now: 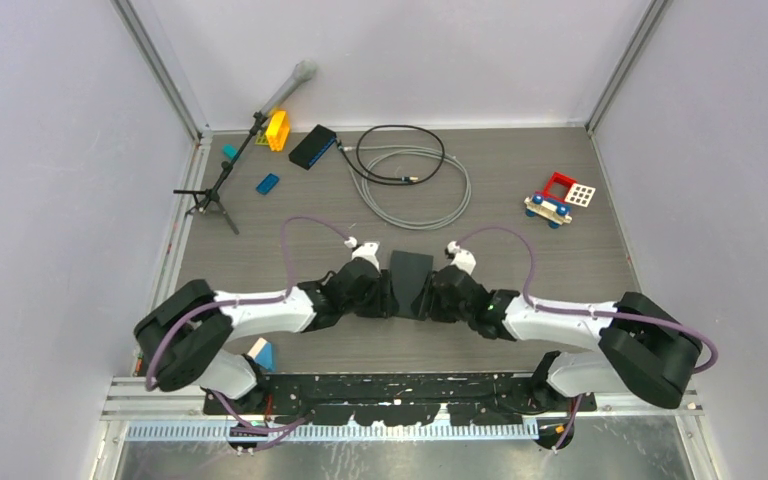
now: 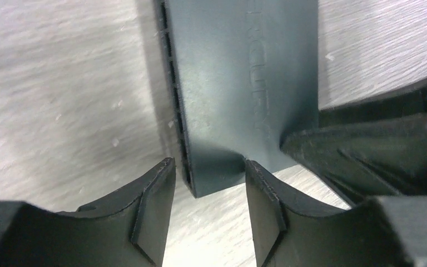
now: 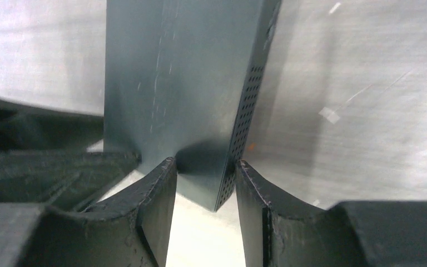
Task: Insert the plug into the switch port
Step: Move the switch port to the center of the board.
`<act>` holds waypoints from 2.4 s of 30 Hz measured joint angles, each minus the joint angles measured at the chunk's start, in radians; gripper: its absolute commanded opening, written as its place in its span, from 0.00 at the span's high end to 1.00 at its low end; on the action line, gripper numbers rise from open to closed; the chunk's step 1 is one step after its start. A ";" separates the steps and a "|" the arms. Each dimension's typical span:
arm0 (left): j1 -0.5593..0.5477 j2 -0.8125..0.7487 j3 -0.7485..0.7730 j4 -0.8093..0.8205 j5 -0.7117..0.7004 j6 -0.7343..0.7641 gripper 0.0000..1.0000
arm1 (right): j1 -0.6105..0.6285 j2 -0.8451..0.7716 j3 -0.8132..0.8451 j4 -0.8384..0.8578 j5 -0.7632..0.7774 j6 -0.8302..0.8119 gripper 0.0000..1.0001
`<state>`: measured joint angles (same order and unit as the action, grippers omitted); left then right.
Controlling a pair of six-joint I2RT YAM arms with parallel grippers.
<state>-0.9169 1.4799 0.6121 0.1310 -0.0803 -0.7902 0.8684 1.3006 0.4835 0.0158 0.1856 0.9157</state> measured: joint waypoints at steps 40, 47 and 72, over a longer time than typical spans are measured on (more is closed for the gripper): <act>-0.337 -0.340 -0.061 -0.506 -0.375 -0.210 0.54 | -0.367 0.364 0.438 -0.158 -0.363 -0.346 0.39; -0.338 -0.185 -0.079 -0.360 -0.385 -0.277 0.60 | -0.370 0.391 0.401 -0.061 -0.423 -0.326 0.43; 0.009 -0.157 -0.059 -0.368 -0.352 -0.260 0.85 | -0.032 0.109 0.031 0.134 -0.148 -0.126 0.47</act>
<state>-0.9081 1.3231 0.5529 -0.2367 -0.4328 -1.0500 0.8368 1.4094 0.5148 0.1501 0.0380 0.7895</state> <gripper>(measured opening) 0.138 0.539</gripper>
